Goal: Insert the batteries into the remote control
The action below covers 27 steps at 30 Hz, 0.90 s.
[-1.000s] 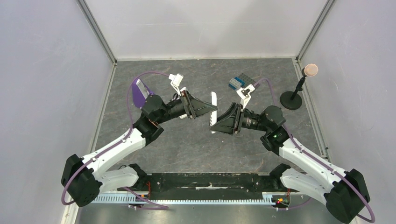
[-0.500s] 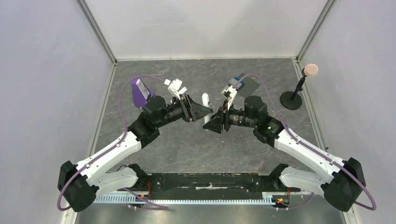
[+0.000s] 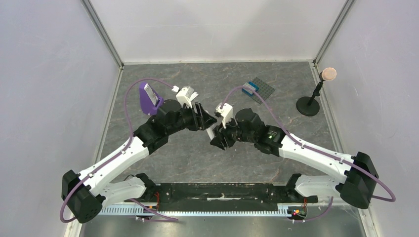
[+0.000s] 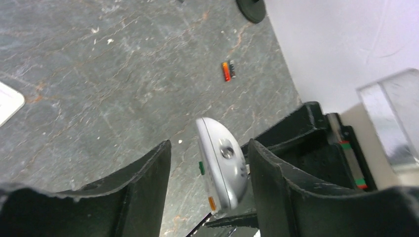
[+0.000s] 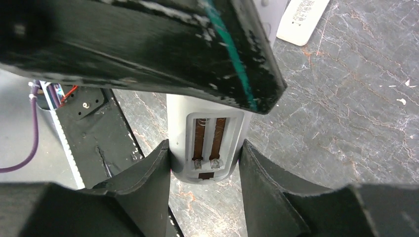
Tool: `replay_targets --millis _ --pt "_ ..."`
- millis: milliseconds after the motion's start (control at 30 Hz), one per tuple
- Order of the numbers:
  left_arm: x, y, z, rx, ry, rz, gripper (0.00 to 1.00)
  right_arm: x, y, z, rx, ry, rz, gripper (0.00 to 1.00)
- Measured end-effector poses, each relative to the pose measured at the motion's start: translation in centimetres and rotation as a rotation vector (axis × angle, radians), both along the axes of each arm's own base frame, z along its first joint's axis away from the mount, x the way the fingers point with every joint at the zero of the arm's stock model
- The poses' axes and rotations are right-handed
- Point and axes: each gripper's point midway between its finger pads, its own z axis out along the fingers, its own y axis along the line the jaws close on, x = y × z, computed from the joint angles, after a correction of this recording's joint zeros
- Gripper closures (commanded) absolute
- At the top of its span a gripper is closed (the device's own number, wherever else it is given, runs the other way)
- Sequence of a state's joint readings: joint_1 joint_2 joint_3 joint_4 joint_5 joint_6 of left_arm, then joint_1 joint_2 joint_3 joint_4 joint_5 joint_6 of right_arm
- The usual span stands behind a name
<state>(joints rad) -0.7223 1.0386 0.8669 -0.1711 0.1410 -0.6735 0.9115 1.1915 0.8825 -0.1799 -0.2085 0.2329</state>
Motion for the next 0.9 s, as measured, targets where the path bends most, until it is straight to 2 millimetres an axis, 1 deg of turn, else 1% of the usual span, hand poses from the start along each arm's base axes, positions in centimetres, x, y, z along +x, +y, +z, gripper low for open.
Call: replay_targets --millis 133,233,333,400,500,667,700,733,767,800,833,900 --pt "0.0 0.3 -1.6 0.044 0.041 0.009 0.42 0.2 0.2 -0.7 -0.041 -0.025 -0.012 0.88" --pt "-0.2 0.5 -2.3 0.065 0.064 0.012 0.44 0.7 0.0 -1.4 -0.075 -0.028 -0.036 0.89" --pt "-0.3 0.9 -2.8 0.086 0.079 0.025 0.50 1.3 0.0 -1.6 -0.092 -0.033 -0.057 0.89" --pt "-0.2 1.0 -2.9 0.090 0.079 0.031 0.56 1.5 0.1 -1.5 -0.096 -0.035 -0.063 0.89" --pt "-0.2 1.0 -2.9 0.091 0.081 0.032 0.64 1.6 0.3 -1.7 -0.104 -0.036 -0.067 0.89" --pt "-0.2 0.8 -2.8 0.085 0.079 0.028 0.65 1.5 0.4 -1.8 -0.109 -0.035 -0.065 0.89" --pt "-0.2 0.8 -2.8 0.085 0.079 0.028 0.65 1.5 0.4 -1.8 -0.110 -0.035 -0.065 0.89" --pt "-0.2 0.7 -2.8 0.084 0.080 0.029 0.61 1.5 0.4 -1.8 -0.110 -0.035 -0.065 0.89" --pt "-0.2 0.7 -2.8 0.082 0.082 0.030 0.55 1.5 0.4 -1.8 -0.110 -0.035 -0.065 0.89" --pt "-0.2 0.7 -2.8 0.082 0.083 0.031 0.46 1.5 0.4 -1.8 -0.109 -0.035 -0.065 0.89" --pt "-0.2 0.7 -2.9 0.083 0.085 0.032 0.42 1.5 0.4 -1.8 -0.109 -0.034 -0.064 0.89" --pt "-0.1 0.6 -3.0 0.078 0.094 0.035 0.39 1.4 0.4 -1.8 -0.108 -0.034 -0.061 0.90"
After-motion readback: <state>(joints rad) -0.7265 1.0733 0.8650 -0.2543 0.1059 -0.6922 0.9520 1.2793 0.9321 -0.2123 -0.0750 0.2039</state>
